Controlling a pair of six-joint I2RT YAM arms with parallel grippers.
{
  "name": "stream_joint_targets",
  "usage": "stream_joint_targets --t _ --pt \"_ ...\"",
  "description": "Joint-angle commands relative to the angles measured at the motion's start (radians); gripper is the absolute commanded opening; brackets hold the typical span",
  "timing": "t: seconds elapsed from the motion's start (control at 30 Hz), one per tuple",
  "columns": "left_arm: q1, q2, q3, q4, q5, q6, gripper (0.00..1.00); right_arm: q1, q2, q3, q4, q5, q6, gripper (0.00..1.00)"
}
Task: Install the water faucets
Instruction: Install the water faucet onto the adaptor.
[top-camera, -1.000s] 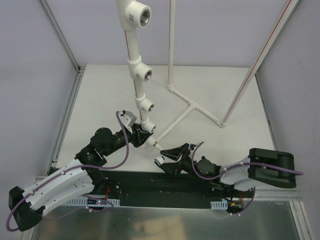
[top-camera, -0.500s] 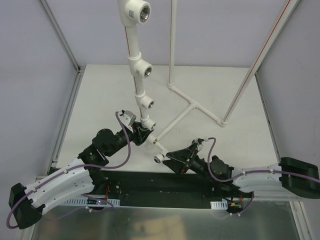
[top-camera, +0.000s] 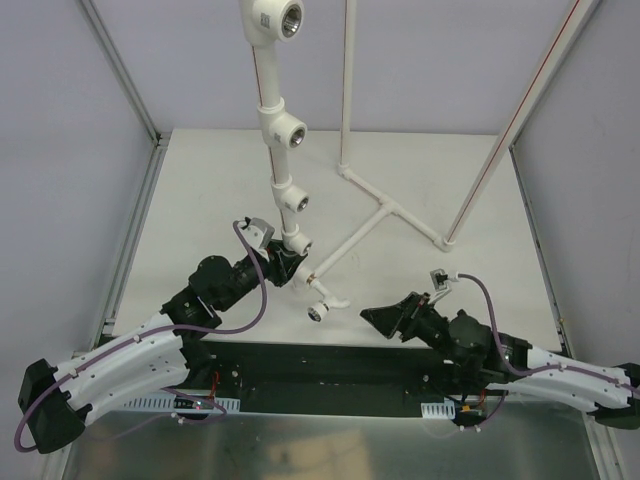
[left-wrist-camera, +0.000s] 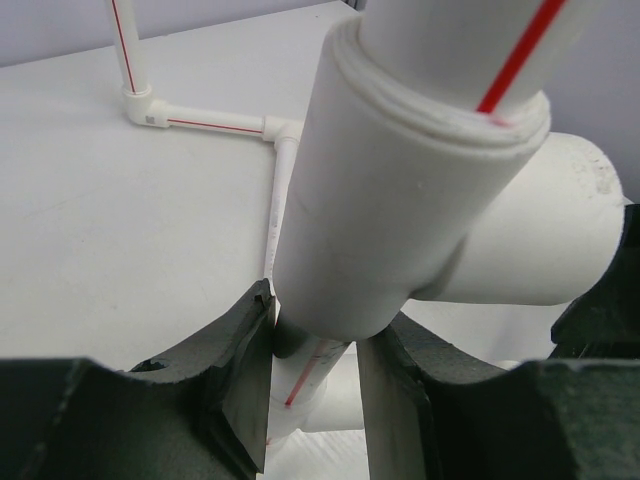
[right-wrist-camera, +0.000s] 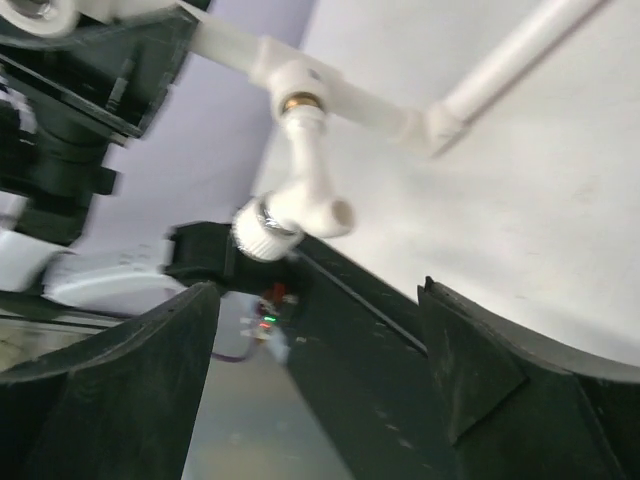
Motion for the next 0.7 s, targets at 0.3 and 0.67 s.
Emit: stream_joint_targets --t 0.3,0.67 --pt "0.006 0.007 0.016 -0.012 -0.053 -0.046 0.00 0.041 0.288 0.361 -0.161 0.036 -0.991 0.93" --pt "0.013 0.010 0.027 -0.055 -0.039 -0.043 0.00 0.277 0.434 0.286 0.088 0.111 -1.583 0.94"
